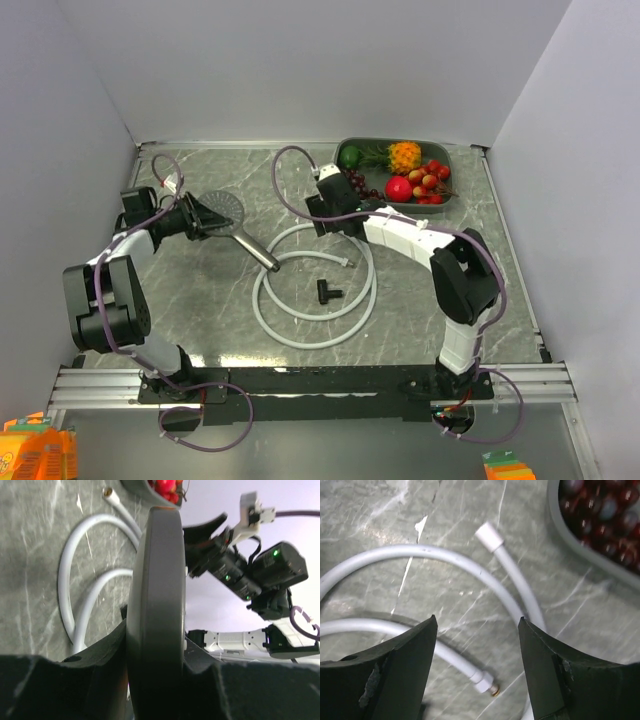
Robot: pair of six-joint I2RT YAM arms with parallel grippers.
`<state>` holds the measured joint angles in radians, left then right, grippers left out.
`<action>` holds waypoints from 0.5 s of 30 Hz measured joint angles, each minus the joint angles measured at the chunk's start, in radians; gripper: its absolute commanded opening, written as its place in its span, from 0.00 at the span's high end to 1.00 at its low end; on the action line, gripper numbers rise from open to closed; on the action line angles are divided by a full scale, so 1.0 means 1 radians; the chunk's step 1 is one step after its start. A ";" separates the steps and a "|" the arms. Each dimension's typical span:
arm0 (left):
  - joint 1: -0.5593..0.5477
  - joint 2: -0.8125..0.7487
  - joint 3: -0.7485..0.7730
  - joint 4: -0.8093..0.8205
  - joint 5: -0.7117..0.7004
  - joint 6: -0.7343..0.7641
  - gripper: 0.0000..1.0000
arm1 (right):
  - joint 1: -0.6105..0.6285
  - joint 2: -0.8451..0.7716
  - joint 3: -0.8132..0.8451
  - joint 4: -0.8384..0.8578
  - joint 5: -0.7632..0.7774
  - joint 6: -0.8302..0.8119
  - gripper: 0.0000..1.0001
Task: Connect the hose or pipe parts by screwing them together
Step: Move the pipeline to the center of the board.
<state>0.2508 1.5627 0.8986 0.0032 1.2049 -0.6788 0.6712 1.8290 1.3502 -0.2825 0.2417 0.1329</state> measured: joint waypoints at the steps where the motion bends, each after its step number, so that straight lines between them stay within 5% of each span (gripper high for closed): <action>1: -0.005 0.002 -0.010 0.001 0.000 0.000 0.99 | -0.006 0.006 0.002 0.011 -0.013 -0.030 0.28; 15: -0.036 0.002 -0.042 0.046 0.006 -0.041 0.99 | -0.060 0.222 0.194 -0.049 -0.152 -0.209 0.36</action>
<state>0.2146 1.5642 0.8566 0.0490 1.2110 -0.7200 0.6113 2.0510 1.5440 -0.3317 0.0895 -0.0757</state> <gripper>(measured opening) 0.347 0.644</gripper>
